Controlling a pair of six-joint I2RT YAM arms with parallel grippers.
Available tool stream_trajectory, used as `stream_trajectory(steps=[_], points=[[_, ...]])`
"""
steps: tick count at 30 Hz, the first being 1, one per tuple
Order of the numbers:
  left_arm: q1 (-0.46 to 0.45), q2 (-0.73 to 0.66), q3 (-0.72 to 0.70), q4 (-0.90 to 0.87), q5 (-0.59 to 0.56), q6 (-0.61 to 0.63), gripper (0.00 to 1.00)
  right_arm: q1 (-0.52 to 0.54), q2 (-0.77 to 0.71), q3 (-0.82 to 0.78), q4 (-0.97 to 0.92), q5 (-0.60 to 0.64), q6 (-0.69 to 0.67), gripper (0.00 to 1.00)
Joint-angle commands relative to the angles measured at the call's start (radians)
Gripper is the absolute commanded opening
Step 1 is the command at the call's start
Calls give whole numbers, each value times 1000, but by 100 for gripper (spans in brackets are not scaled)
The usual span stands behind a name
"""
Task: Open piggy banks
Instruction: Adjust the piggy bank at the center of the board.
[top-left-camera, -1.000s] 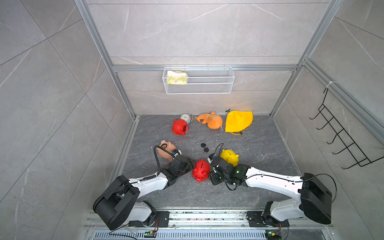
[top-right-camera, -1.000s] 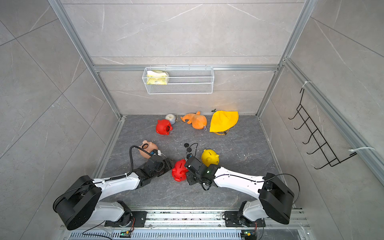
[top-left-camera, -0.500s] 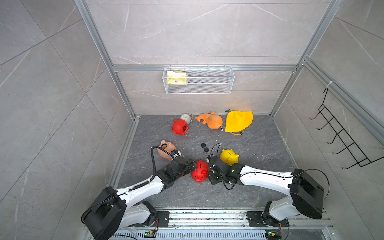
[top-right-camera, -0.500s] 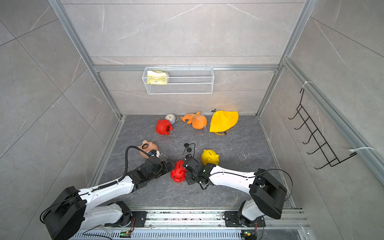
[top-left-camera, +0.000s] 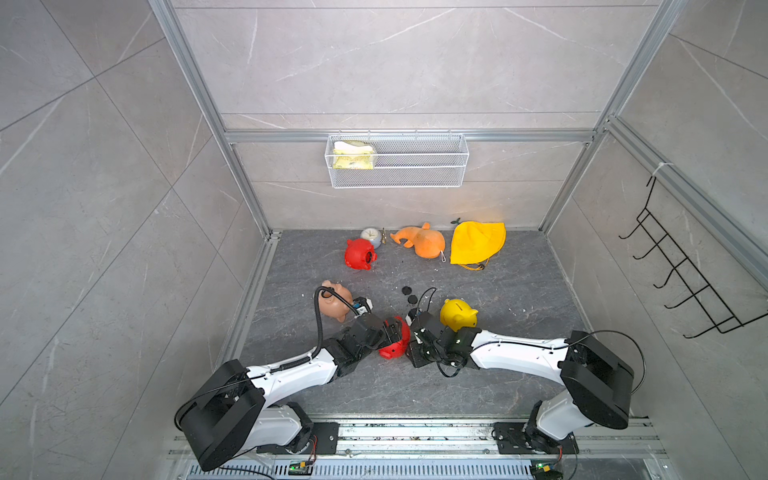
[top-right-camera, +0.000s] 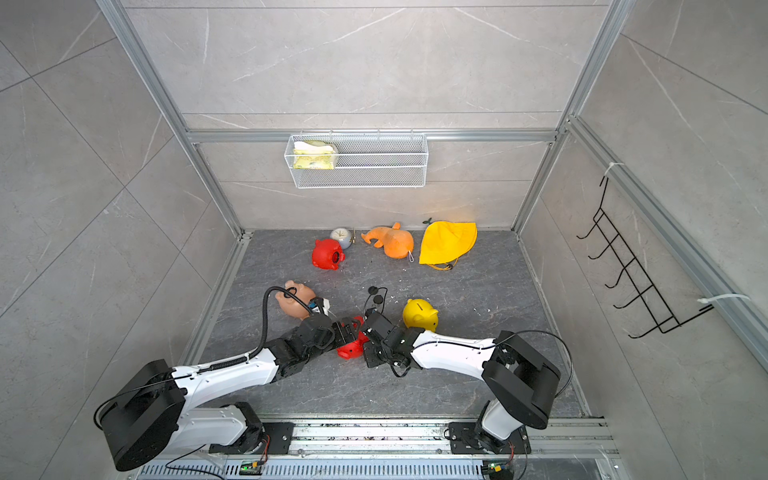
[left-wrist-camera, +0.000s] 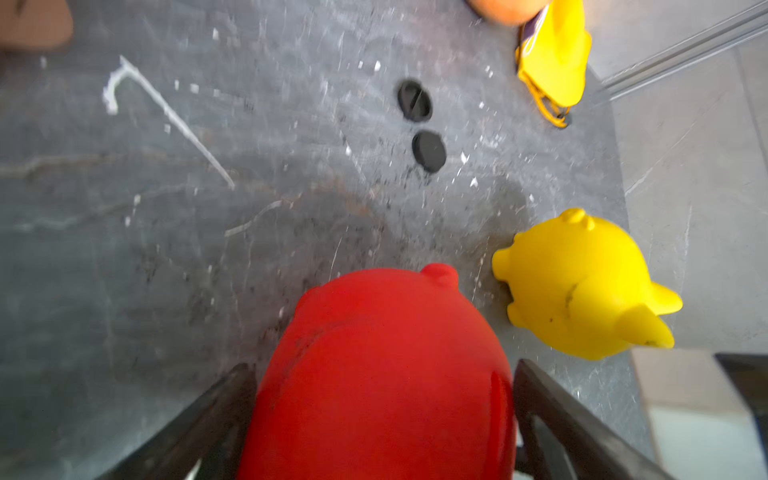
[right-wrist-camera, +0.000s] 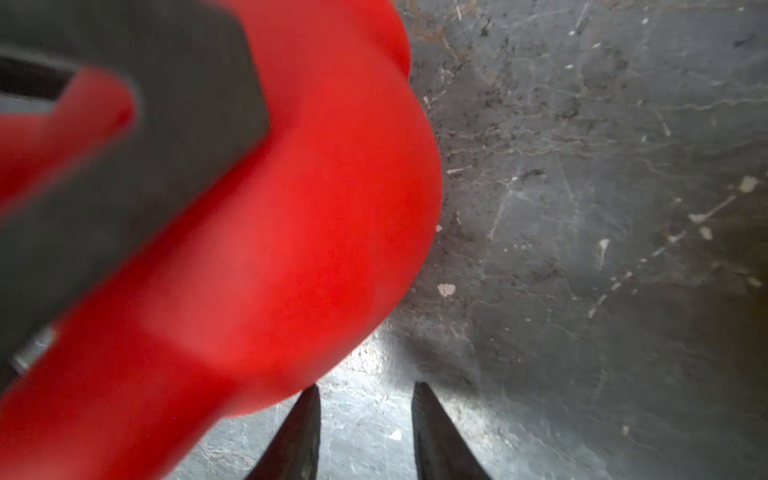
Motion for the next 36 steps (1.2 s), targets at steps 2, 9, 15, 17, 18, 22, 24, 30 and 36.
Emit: stream_trajectory(steps=[2,9,15,17,18,22,24,30,36], points=[[47,49,-64,86,-8,-8,77,-2,-51,-11,23,-9,19,39],[108,124,-66,109,30,-41,71,-2,-80,12,-6,1,2,38],[147,181,-31,68,49,-70,65,-5,-82,28,-19,18,-4,38],[149,192,-19,43,51,-70,65,-5,-76,30,-20,19,-5,38],[155,198,-14,31,55,-76,65,-5,-73,31,-19,19,-6,38],[222,229,13,-34,112,-100,63,-8,-53,52,-14,23,-13,38],[244,234,29,-68,123,-101,62,-10,-44,65,-12,26,-18,38],[302,213,68,-135,146,-69,62,-35,-13,124,-12,36,-49,38],[328,194,100,-183,143,-29,63,-56,16,167,-20,23,-72,38]])
